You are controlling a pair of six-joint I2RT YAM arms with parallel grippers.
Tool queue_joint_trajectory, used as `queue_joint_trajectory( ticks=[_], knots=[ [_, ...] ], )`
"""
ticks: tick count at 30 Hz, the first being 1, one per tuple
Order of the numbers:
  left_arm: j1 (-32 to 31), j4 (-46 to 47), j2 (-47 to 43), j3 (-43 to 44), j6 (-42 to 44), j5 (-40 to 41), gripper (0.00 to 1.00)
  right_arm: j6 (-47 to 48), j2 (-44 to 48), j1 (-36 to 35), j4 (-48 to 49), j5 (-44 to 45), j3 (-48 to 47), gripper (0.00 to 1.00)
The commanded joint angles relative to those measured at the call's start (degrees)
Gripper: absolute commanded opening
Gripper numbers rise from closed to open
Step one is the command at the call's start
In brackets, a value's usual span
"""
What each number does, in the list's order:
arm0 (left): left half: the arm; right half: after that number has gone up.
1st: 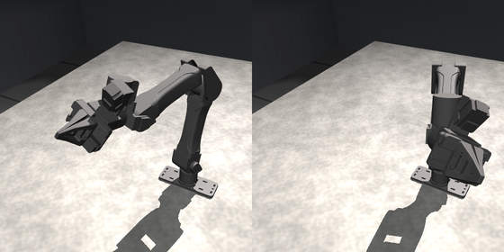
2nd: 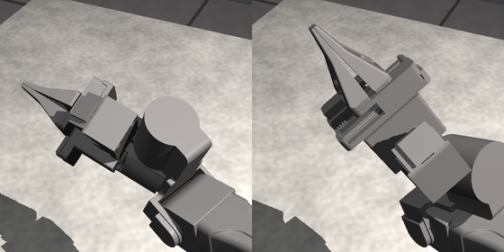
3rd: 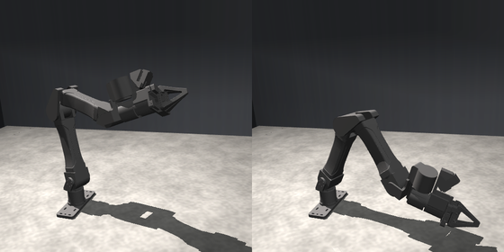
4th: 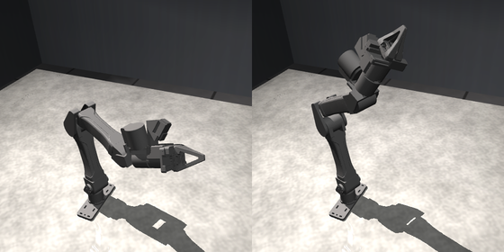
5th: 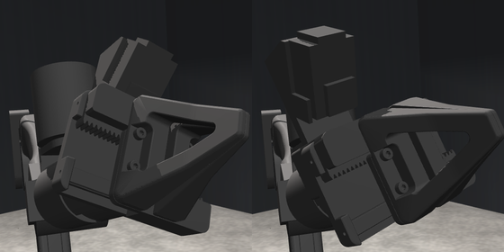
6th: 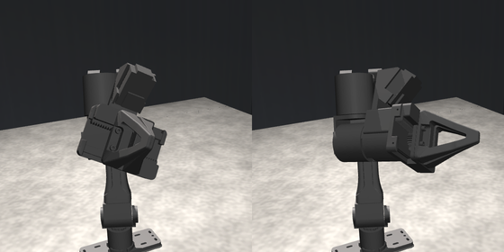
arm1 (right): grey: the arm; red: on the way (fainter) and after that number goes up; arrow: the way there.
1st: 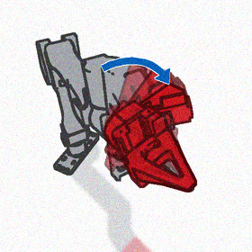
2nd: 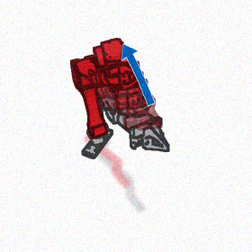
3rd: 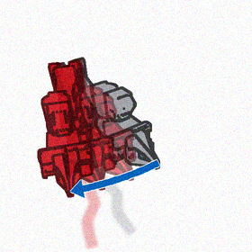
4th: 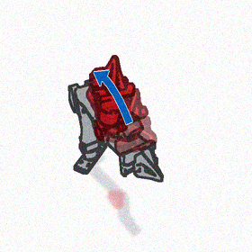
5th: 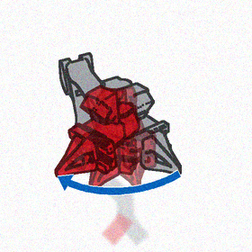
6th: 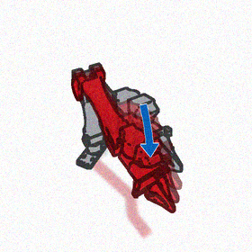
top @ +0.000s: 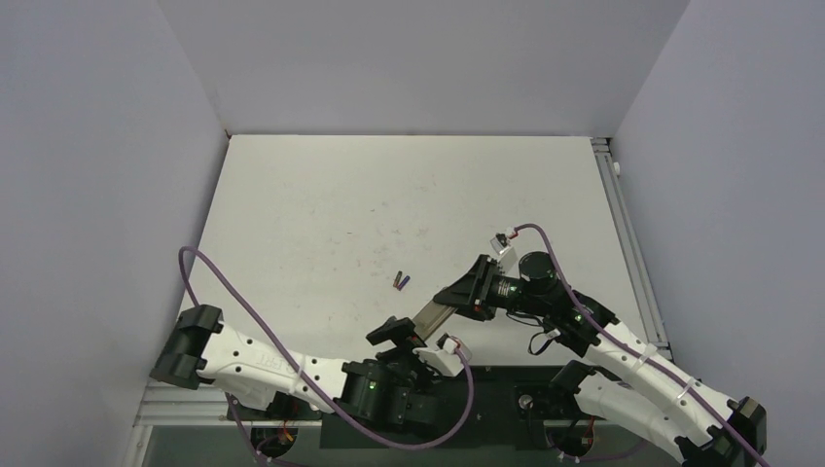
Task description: Load the batteries into the remote control
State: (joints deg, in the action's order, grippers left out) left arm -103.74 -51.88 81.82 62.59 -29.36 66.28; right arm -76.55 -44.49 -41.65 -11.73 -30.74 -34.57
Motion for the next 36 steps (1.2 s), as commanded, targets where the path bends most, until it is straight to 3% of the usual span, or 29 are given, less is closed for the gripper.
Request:
queue_joint_trajectory(
  ticks=[1,21,36],
  knots=[
    [0.94,8.58,-6.32,-2.21,1.92,-4.34,0.86,3.10,1.39,-0.01,-1.50,3.49,-2.76,0.08],
    [11.60,30.20,-24.75,-17.52,2.70,-30.45,0.97,12.52,3.87,0.08,-5.57,17.52,-4.84,0.08],
    [28.40,42.35,-34.52,-27.49,-3.66,-52.73,0.97,19.49,6.45,0.07,1.88,23.86,-1.45,0.08]
  ],
)
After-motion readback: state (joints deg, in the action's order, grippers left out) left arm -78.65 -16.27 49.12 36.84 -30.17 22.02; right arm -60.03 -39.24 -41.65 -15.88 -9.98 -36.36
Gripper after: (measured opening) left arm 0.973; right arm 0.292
